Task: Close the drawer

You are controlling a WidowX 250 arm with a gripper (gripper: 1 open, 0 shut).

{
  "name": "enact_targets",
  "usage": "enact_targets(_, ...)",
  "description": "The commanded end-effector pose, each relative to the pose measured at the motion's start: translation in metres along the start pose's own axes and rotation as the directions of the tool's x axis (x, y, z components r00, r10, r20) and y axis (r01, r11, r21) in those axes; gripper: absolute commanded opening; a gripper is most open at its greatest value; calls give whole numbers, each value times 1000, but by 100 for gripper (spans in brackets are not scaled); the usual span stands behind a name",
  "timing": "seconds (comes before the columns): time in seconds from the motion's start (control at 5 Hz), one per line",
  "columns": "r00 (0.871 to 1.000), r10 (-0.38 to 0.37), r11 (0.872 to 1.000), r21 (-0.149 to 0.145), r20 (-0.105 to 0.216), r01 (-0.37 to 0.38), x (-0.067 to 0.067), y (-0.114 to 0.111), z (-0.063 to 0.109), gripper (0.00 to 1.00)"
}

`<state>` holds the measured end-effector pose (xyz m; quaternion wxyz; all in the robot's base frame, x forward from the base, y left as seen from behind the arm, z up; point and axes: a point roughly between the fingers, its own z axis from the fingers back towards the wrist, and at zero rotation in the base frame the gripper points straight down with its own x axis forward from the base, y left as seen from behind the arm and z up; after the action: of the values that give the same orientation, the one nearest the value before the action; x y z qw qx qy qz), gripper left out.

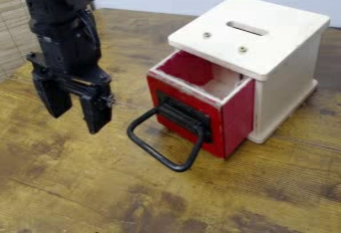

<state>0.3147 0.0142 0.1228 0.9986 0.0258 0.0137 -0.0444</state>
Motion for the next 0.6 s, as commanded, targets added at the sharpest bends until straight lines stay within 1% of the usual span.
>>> enact_targets(0.0, 995, -76, 997, 14, 61, 76, 12, -5, 10, 100)
enact_targets(0.4, 991, -122, 993, 8, 59, 122, 11, 9, 15, 100)
